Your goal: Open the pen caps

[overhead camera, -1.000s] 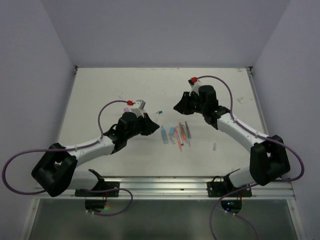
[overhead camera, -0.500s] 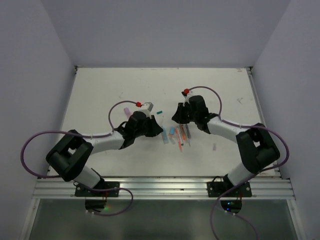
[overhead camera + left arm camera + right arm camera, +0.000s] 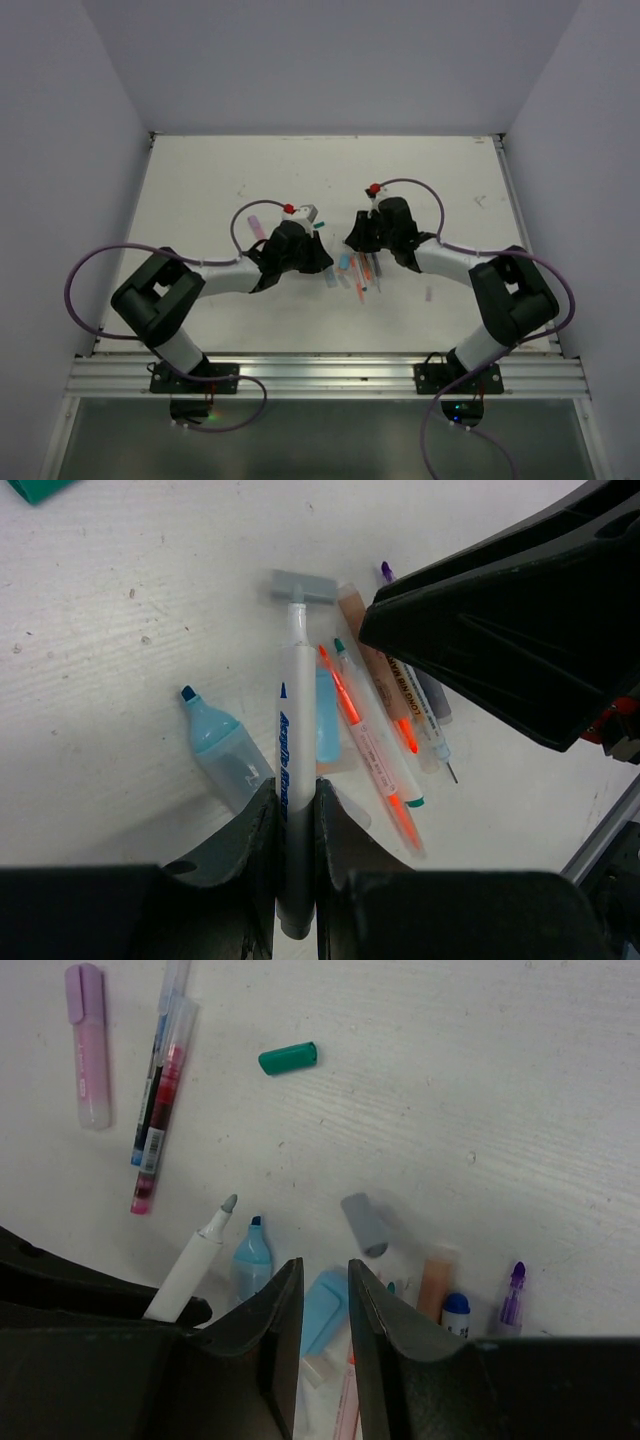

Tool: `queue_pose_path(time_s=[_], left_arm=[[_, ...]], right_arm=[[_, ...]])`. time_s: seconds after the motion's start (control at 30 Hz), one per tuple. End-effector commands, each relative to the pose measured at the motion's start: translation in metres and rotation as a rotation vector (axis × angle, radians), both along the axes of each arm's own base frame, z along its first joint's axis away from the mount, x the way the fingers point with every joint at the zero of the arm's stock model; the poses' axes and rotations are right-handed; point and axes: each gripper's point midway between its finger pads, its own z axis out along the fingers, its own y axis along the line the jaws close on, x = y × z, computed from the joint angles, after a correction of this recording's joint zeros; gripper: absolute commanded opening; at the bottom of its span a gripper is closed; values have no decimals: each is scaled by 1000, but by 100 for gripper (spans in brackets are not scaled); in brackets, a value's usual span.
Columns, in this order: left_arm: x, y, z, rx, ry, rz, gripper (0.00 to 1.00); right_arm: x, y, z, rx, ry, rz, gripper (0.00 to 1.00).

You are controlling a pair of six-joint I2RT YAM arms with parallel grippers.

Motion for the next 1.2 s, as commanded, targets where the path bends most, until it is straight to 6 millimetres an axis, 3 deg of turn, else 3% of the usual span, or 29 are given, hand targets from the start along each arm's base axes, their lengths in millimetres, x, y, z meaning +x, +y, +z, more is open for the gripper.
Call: queue_pose_path(time_s=[0.0, 0.43, 0.77, 0.9, 1.03, 1.17], left_arm=[[12, -9, 8, -6, -21, 20, 0], [20, -14, -8, 32, 9, 34, 3], [22, -11, -11, 48, 26, 64, 34], [19, -8, -11, 50, 37, 74, 41], [17, -5, -3, 38, 30, 87, 42], [25, 4, 33, 24, -40, 133, 47]], right_arm=[[5, 0, 7, 15, -40, -17, 29], [-2, -5, 34, 41, -96, -25, 36], [-8, -8, 44, 50, -119, -16, 37], [-8, -7, 44, 55, -123, -12, 37], [-8, -8, 46, 56, -128, -13, 36], [-10, -8, 52, 56, -141, -7, 36]])
